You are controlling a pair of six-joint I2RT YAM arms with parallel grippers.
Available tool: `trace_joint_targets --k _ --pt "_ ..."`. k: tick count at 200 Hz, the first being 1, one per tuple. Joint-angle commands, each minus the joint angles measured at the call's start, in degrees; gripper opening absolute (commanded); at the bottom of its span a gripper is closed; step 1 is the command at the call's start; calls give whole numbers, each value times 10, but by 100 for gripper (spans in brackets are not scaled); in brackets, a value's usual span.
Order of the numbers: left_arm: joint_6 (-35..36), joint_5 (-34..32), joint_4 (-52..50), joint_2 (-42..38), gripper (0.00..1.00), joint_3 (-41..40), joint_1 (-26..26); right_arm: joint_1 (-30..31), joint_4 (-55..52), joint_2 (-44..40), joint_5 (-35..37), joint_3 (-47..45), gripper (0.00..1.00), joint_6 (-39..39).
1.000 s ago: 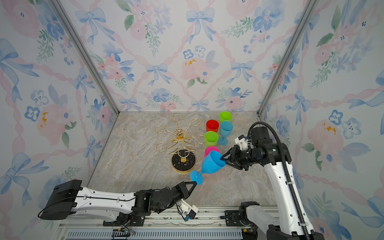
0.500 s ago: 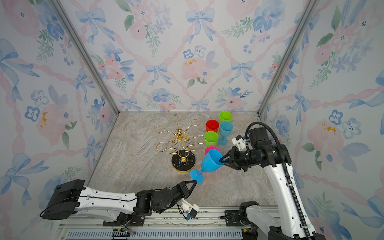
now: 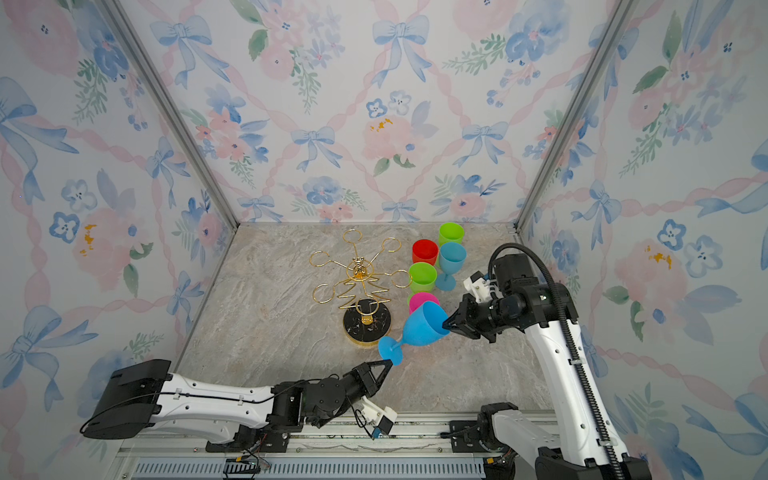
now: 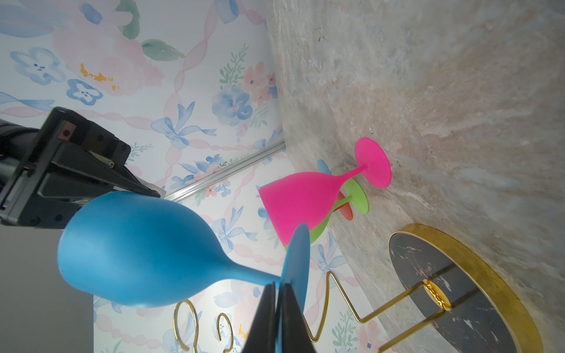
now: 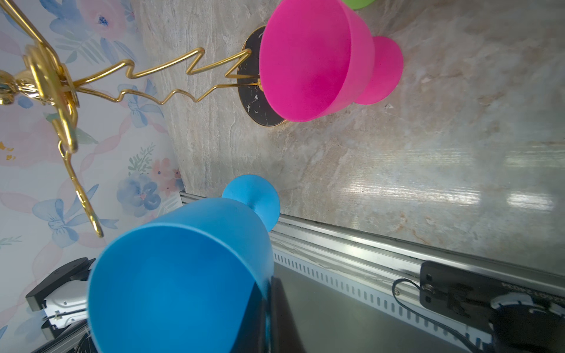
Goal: Take the wine glass off the wine glass rack
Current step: Place the wine glass at the middle-right of the table.
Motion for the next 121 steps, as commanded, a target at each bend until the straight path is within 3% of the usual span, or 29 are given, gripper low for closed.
trace_joint_targets --k 1,44,69,121 --pt "0 5 4 -1 13 -11 -4 5 -9 2 -13 14 0 -3" --pt "-10 13 5 -5 24 -15 -3 5 -19 4 2 16 0 -15" --pt "-34 14 5 -11 36 -11 -4 5 -26 1 13 26 0 -22" --pt "-184 8 2 -13 66 32 -8 -7 -67 -1 120 108 0 -57"
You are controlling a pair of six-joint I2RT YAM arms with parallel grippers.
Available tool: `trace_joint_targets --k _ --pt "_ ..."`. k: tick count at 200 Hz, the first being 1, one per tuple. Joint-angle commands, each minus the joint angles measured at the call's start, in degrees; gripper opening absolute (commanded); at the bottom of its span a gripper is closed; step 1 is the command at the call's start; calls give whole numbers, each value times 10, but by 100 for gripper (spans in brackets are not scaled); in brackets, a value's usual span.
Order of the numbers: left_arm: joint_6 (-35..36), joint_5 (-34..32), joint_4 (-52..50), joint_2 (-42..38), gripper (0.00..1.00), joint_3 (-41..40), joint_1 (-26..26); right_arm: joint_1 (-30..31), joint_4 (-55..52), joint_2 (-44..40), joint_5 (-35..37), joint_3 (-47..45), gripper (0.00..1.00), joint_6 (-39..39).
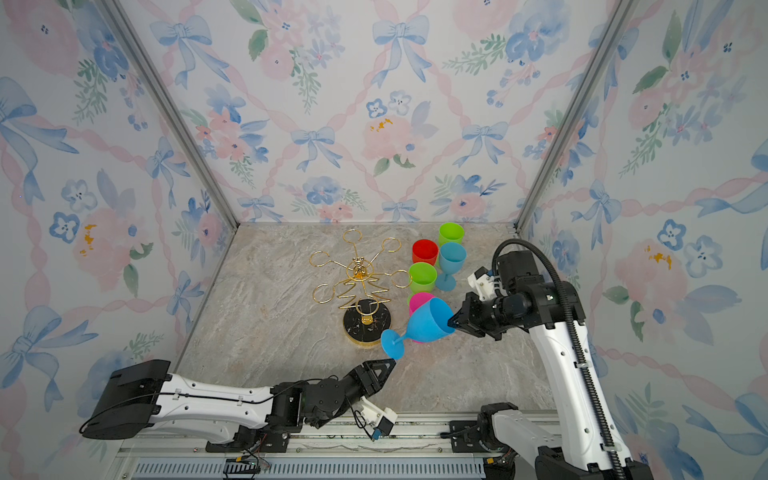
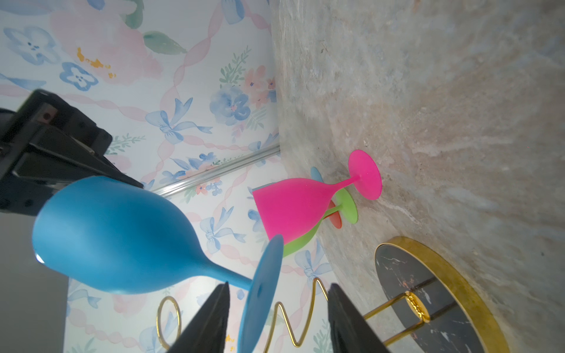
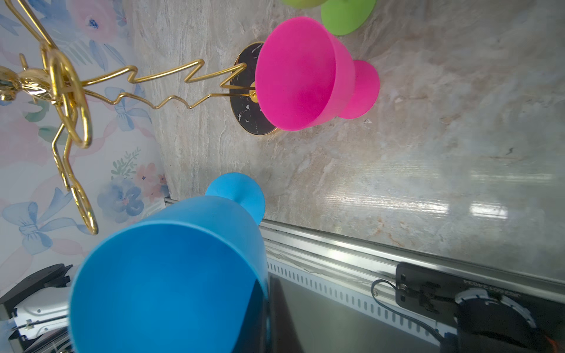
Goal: Take the wine glass off the wine glass rack
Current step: Place the wine glass at the middle-right of the table.
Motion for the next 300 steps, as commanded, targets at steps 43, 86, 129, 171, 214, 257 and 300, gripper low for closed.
trace_joint_targets --k 43,86,129,171,214,257,300 --pt "-294 15 -17 -2 78 107 -9 -24 -59 6 149 119 0 -45" --pt "-509 72 -152 10 78 260 -9 -48 -54 18 210 164 0 -55" --pt "-664 76 -241 29 80 379 -8 -66 -39 31 242 211 0 -61" --pt "-750 27 -298 41 89 470 14 -72 -28 41 297 222 0 -78" --pt "-903 89 -429 90 89 605 162 -72 10 62 344 198 0 -97" --pt "-962 115 -501 115 90 698 293 -73 81 99 346 134 0 -97" --pt "-954 114 -571 115 92 750 411 -82 137 136 351 93 0 -102"
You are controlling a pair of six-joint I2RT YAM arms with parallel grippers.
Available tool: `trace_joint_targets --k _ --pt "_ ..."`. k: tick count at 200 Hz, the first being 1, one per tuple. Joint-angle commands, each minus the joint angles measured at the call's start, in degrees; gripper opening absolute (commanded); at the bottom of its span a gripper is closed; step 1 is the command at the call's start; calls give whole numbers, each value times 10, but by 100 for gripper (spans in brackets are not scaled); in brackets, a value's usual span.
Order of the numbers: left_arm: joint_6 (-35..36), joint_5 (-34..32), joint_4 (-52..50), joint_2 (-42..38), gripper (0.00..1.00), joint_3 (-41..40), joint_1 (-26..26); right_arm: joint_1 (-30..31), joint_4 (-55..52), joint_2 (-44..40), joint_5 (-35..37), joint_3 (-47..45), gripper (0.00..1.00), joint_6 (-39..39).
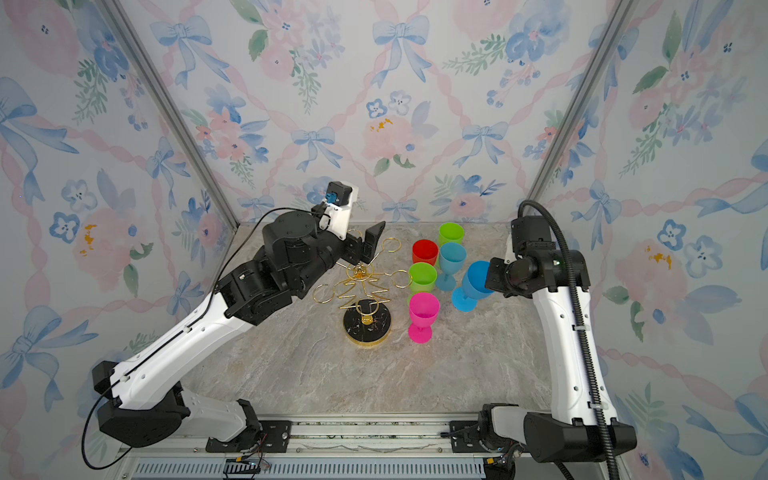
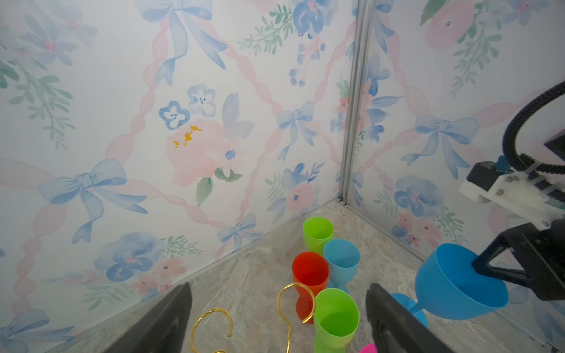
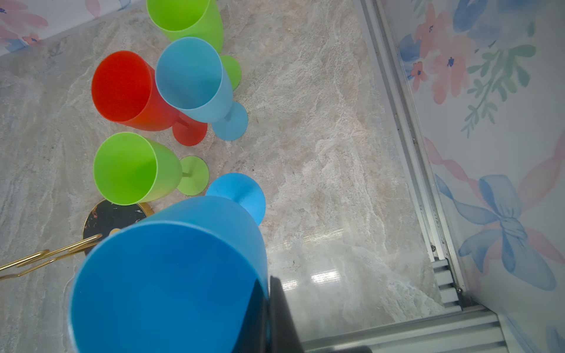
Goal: Take the wine glass off the wine glass rack
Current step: Place the wine glass at the middle-right of the table.
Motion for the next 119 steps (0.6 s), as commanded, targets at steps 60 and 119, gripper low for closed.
trace_joint_targets --k 60,119 --pt "-41 76 -66 -45 93 -63 224 -15 97 71 -10 -25 0 -5" --pt "-53 89 -50 -85 94 -157 317 -8 112 139 -11 -17 0 -2"
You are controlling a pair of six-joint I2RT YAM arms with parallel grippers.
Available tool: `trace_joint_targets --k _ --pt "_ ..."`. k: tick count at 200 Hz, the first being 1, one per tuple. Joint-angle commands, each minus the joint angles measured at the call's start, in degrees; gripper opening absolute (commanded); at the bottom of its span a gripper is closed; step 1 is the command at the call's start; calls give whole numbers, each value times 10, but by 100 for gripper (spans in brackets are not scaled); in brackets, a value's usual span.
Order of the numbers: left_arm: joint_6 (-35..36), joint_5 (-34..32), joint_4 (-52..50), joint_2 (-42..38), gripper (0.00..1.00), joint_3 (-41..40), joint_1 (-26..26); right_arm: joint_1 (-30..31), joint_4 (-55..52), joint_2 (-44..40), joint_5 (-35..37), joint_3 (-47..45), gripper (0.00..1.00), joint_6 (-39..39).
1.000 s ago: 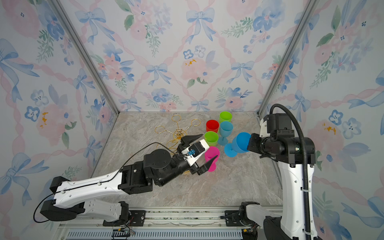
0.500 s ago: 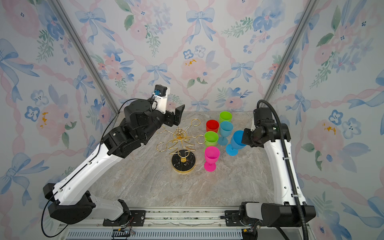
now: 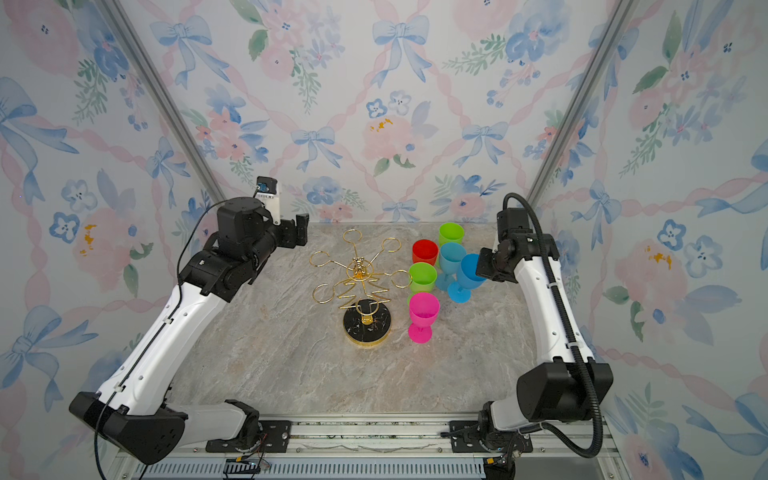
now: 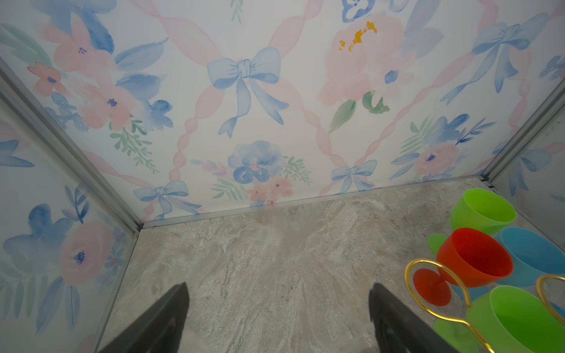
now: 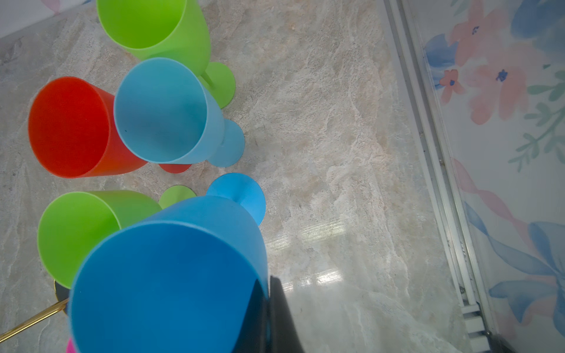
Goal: Take the wine glass off the wine glass rack
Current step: Place the wine glass at the middle-right of the table.
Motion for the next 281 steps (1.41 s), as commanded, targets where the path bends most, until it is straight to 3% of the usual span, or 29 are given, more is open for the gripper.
trace_joint_targets --k 1,43,82,249,281 --pt "-14 13 12 -29 94 -26 24 4 8 26 -2 4 0 1" --pt "-29 47 53 -72 95 -96 85 39 16 57 34 3 0 7" --pt "-35 52 82 -112 95 -149 110 58 28 73 52 -5 0 12" --pt "-21 52 95 -151 97 -204 121 82 46 114 51 -26 0 25" --pt "-21 54 96 -150 97 -209 121 82 45 111 49 -25 12 25"
